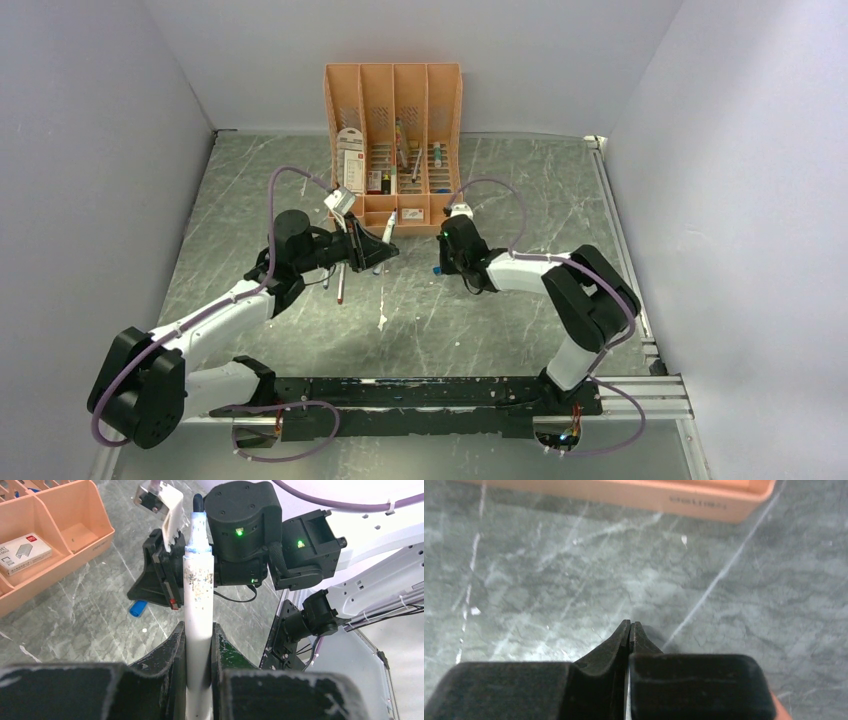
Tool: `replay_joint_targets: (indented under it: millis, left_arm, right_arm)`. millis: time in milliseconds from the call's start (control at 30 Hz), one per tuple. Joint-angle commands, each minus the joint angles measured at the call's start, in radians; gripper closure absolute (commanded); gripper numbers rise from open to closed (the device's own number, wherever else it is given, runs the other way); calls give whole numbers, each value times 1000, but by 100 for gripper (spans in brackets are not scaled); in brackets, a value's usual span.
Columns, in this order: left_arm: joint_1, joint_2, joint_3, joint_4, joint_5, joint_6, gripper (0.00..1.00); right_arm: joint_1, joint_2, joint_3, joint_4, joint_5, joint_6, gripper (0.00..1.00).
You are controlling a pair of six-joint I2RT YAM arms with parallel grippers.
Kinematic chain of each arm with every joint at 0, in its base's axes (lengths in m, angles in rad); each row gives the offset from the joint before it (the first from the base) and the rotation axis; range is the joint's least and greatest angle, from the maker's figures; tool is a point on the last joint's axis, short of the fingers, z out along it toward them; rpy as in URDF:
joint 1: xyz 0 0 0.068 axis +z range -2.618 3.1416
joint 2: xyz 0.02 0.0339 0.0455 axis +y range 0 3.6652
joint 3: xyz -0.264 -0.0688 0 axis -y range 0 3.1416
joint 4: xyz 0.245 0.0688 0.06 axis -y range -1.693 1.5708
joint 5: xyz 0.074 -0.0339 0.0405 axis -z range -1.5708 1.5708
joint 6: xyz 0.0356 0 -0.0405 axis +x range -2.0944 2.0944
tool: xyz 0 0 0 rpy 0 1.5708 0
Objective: Insert the pens into the pen caps
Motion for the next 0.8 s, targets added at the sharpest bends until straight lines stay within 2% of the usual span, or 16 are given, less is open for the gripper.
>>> replay_joint_targets:
  millis: [0,500,667,767]
  left_arm:
    - [-4,-10,-16,34,4,-1,93]
    - [-4,-24,-38,47,0,-14,93]
    - [-4,-26,-43,42,-1,-10,93]
    - [-4,-22,-42,44,2,-9,93]
  right_arm:
    - [0,-57,-70,39,-7,21,100]
    - [66,-137,-188,83,-10,74,100]
    - [92,-203,-225,119,40,80,100]
    - [103,-242,-226,132,54,53,93]
